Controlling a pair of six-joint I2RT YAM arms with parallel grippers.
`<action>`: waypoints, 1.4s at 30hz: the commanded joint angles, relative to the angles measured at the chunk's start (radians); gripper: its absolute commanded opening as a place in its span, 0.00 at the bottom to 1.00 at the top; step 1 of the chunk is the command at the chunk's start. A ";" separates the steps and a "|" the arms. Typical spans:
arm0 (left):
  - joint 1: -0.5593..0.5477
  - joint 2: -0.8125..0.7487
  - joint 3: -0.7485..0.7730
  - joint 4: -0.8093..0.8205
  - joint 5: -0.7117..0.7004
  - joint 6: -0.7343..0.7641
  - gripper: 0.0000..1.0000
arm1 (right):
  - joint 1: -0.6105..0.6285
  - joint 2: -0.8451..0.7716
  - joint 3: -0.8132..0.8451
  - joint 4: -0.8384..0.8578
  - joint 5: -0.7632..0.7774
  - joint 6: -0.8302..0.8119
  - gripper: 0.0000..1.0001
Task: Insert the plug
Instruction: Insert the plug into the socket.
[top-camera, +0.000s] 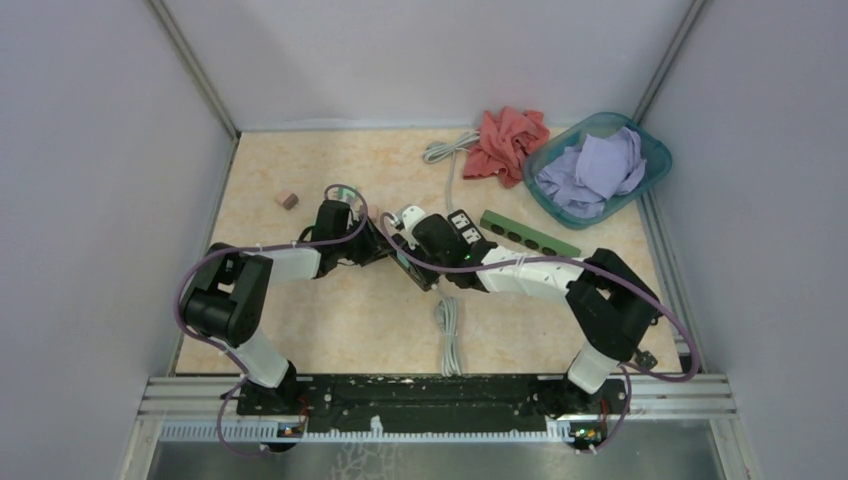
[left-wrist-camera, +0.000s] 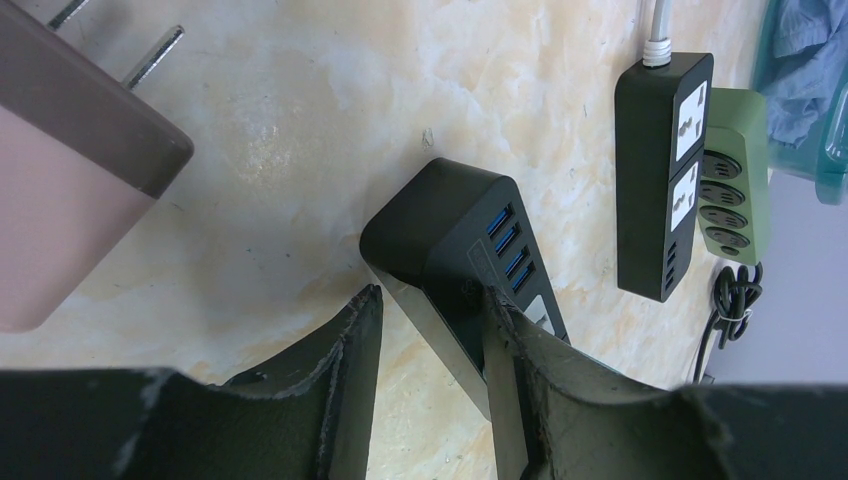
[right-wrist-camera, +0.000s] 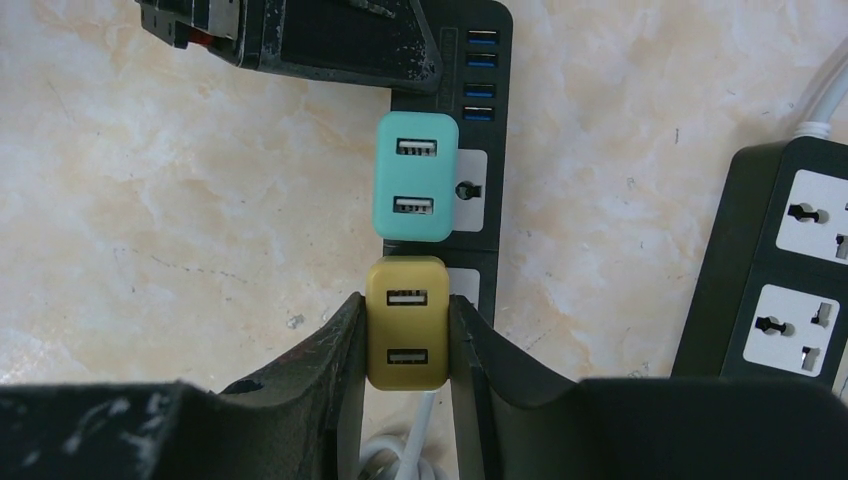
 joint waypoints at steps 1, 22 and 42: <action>0.003 0.025 -0.020 -0.022 -0.001 0.004 0.46 | 0.024 0.047 -0.078 -0.058 -0.036 -0.014 0.00; 0.003 0.041 -0.014 -0.026 0.006 0.000 0.46 | 0.057 0.019 -0.258 -0.020 -0.002 0.035 0.00; 0.004 0.019 -0.023 -0.030 0.007 -0.002 0.47 | 0.059 0.109 -0.215 -0.058 -0.026 0.059 0.00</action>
